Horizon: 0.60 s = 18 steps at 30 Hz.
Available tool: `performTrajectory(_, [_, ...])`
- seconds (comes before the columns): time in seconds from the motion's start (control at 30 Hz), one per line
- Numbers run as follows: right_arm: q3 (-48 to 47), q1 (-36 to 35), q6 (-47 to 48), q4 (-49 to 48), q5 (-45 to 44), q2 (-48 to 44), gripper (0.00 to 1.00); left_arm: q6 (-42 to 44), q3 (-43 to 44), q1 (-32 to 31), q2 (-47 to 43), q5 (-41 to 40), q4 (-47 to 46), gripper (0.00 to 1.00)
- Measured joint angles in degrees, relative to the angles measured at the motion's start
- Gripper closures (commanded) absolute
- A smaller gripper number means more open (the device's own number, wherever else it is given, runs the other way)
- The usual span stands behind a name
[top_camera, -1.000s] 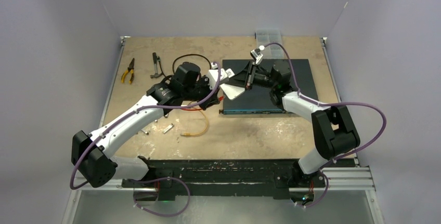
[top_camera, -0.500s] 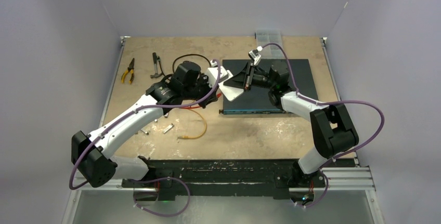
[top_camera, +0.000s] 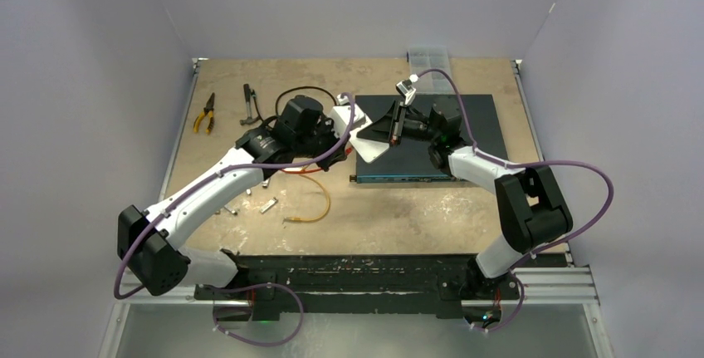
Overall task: Insert the plug into the switch port
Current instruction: Insert the connector into the switch port.
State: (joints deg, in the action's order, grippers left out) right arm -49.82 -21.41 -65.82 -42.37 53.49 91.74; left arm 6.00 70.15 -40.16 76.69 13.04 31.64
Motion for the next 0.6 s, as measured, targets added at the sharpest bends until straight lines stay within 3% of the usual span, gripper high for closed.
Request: performTrajectory(0.6, [-0.07, 0.0, 0.24, 0.28, 0.44, 0.15, 1.0, 0.0, 0.83, 0.02, 1.09, 1.66, 0.9, 1.0])
